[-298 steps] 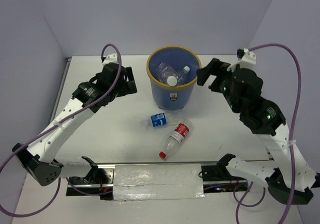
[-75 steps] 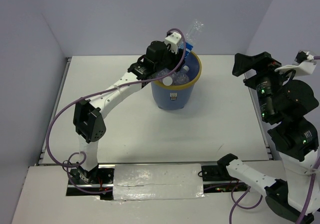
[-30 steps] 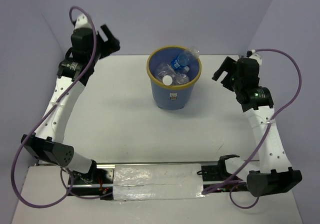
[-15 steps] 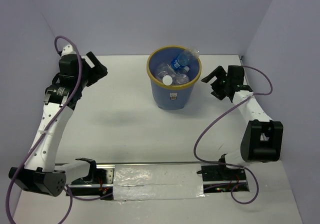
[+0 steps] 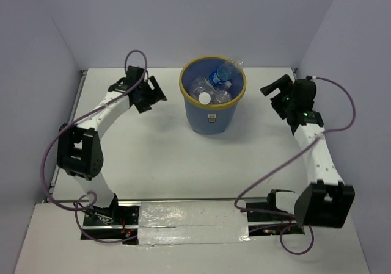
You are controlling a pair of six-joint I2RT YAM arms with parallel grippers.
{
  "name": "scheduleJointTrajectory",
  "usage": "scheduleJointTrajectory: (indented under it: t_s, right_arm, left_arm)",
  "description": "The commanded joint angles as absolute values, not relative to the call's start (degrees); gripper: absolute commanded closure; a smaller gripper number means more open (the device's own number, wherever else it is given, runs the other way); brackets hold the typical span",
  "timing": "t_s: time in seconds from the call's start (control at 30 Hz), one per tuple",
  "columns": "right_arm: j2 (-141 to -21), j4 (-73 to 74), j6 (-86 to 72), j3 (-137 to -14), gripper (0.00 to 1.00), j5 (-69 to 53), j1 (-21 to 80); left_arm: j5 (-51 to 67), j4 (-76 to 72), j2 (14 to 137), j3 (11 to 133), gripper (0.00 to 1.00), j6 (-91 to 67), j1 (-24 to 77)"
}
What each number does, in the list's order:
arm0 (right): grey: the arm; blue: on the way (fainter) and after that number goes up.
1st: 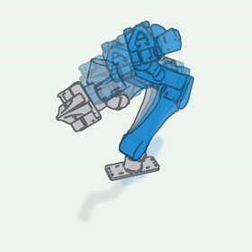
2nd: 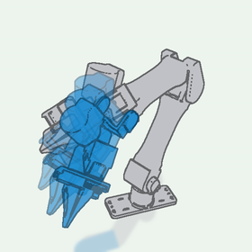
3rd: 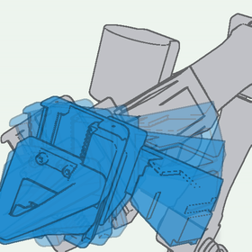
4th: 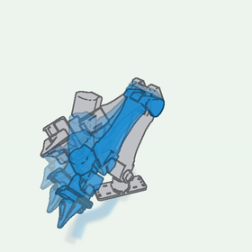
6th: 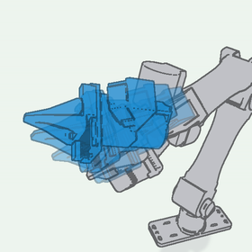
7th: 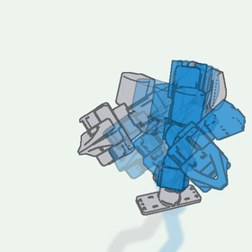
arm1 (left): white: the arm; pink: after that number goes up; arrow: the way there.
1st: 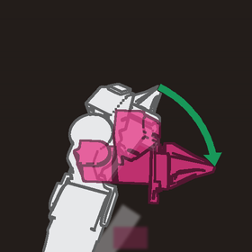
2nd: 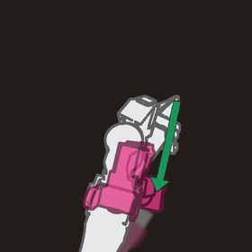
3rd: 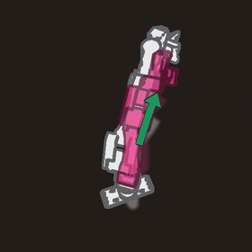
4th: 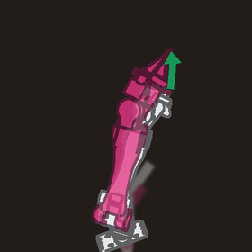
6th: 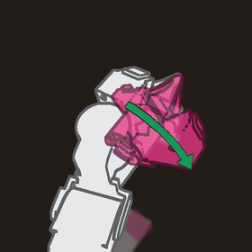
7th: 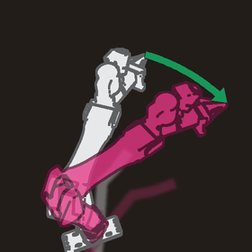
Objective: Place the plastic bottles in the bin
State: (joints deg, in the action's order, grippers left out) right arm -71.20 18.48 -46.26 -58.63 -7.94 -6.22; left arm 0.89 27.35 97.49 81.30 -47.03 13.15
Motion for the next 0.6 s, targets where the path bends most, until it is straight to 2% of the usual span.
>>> scheduleJointTrajectory:
  t_s: [0.0,0.17,0.43,0.57]
  right_arm:
    - [-62.2,23.9,-41.8,-61.3,0.0,-1.0,-6.8]
    - [-55.6,31.0,-37.2,-66.8,0.0,2.1,-6.8]
    - [-52.8,36.7,-34.1,-74.3,0.0,2.8,-6.9]
    - [-52.0,38.3,-32.9,-76.7,0.0,3.7,-6.9]
  left_arm:
    - [7.3,20.4,101.0,83.3,0.1,-50.9,18.3]
    - [6.9,21.4,109.0,90.3,0.1,-51.4,24.5]
    - [7.3,20.5,118.2,99.1,0.1,-51.2,30.6]
    - [4.5,27.6,123.3,109.9,0.1,-45.8,31.6]
